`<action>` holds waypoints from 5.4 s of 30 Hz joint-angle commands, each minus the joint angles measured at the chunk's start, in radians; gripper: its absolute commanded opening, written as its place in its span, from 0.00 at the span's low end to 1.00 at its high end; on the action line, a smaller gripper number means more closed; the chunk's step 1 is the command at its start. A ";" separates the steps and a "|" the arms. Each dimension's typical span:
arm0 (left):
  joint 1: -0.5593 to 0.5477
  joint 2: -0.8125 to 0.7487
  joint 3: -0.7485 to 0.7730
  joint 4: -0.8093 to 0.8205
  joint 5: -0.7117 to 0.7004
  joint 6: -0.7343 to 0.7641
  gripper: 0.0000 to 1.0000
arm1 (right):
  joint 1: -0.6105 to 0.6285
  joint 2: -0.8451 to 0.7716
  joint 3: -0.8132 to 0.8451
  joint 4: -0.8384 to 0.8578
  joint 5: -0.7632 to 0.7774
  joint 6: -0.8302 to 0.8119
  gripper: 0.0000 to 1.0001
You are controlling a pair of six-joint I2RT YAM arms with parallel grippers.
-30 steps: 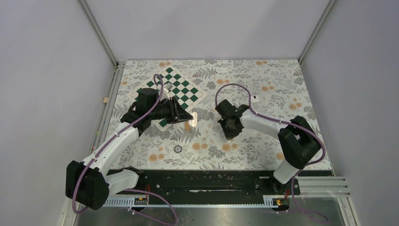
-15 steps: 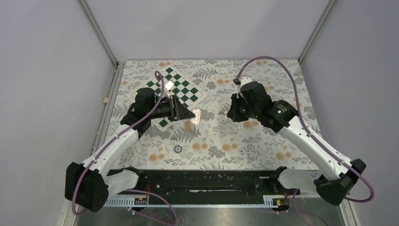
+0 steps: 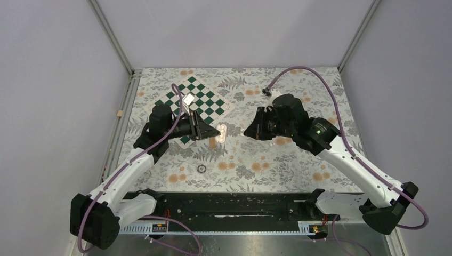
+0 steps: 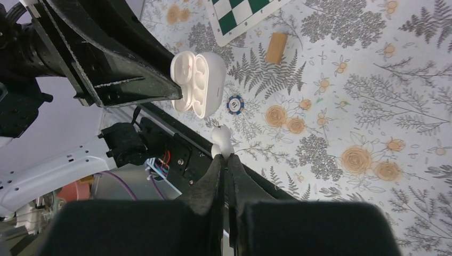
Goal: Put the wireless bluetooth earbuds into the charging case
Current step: Place the earbud in the charging case.
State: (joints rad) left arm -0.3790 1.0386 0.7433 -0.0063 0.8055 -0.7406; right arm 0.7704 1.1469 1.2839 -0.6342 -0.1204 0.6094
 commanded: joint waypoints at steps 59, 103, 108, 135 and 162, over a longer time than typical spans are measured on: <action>-0.130 0.035 0.222 -0.413 -0.051 0.420 0.22 | 0.053 -0.234 -0.296 0.223 0.149 -0.514 0.00; -0.250 -0.090 0.009 -0.020 -0.374 0.058 0.22 | 0.123 0.091 0.025 0.044 0.150 0.196 0.00; -0.254 -0.099 0.004 -0.036 -0.389 0.070 0.22 | 0.124 0.113 0.030 0.061 0.146 0.203 0.00; -0.292 -0.110 0.014 -0.049 -0.410 0.075 0.23 | 0.129 0.171 0.035 0.058 0.208 0.244 0.00; -0.333 -0.108 0.027 -0.051 -0.426 0.073 0.23 | 0.175 0.252 0.089 -0.002 0.303 0.245 0.00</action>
State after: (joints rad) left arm -0.6903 0.9489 0.7433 -0.1318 0.3462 -0.6727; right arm 0.9382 1.3785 1.3334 -0.6296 0.1211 0.8467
